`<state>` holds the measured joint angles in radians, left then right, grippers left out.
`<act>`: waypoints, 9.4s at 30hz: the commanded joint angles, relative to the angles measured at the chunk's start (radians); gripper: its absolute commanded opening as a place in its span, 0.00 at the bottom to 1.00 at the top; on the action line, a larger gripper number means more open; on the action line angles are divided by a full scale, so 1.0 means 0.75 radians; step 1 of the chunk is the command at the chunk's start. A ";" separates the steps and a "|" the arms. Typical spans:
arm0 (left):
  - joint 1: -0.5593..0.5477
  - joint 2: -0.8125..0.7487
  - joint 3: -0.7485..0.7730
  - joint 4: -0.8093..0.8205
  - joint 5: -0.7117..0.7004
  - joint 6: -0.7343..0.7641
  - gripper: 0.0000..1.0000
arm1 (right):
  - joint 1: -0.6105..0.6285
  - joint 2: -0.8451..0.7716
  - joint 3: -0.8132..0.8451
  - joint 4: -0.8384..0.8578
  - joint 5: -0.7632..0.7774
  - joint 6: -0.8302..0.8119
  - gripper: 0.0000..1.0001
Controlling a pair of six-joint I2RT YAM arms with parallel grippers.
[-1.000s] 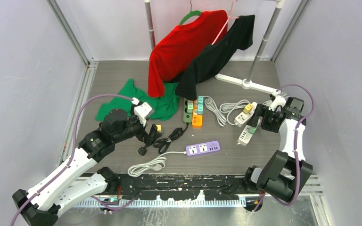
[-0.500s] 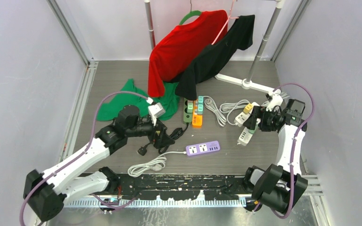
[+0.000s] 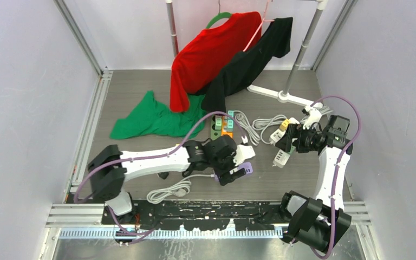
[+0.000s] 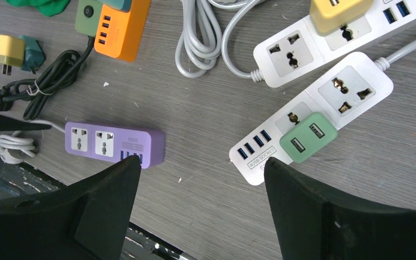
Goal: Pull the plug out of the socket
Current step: Pick up the socket from the center of the board, then place the socket at the center of the board, then move the socket to the center of the board.
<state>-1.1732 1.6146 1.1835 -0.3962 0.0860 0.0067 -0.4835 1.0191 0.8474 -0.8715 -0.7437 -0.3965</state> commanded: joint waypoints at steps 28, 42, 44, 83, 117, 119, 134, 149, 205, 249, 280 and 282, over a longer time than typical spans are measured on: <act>0.036 0.529 0.529 -0.440 -0.126 0.044 0.04 | 0.022 -0.030 0.056 -0.016 -0.042 -0.044 0.89; 0.147 -0.300 0.031 -0.075 -0.187 -0.073 0.00 | 0.028 -0.032 0.062 -0.026 -0.052 -0.050 0.90; 0.233 -0.405 0.001 -0.093 -0.179 -0.085 0.00 | 0.029 -0.034 0.062 -0.026 -0.052 -0.050 0.90; 1.263 -0.612 0.127 -0.057 -0.434 0.065 0.00 | 0.073 -0.057 0.069 -0.049 -0.046 -0.073 0.90; 1.754 0.286 0.268 -0.096 0.006 -0.592 0.44 | 0.140 -0.071 0.063 -0.063 -0.029 -0.093 0.90; 1.754 0.272 0.277 -0.116 -0.029 -0.603 0.51 | 0.140 -0.074 0.062 -0.063 -0.030 -0.094 0.90; 1.755 0.043 0.220 -0.113 -0.039 -0.648 0.65 | 0.139 -0.064 0.062 -0.063 -0.030 -0.096 0.91; 1.728 -0.383 -0.123 0.384 0.723 -0.768 0.70 | 0.138 -0.052 0.061 -0.067 -0.057 -0.097 0.91; 0.312 -0.505 -0.596 0.712 0.319 -0.434 0.73 | 0.156 0.321 0.067 0.000 0.365 -1.000 0.91; 0.312 -0.642 -0.717 0.704 0.239 -0.430 0.74 | 1.152 0.414 0.055 0.072 0.268 -0.203 0.30; 0.016 -0.159 -0.653 1.187 -0.138 -0.374 0.60 | 0.532 -0.031 0.011 -0.339 -0.376 -0.803 1.00; -0.001 -0.102 -0.593 1.098 -0.212 -0.427 0.58 | 0.523 -0.035 0.011 -0.337 -0.372 -0.802 1.00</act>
<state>-1.1584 1.4883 0.6434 0.4397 0.0879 -0.2630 -0.0769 1.0077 0.8566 -1.1240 -0.9760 -0.9672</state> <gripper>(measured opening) 0.593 0.998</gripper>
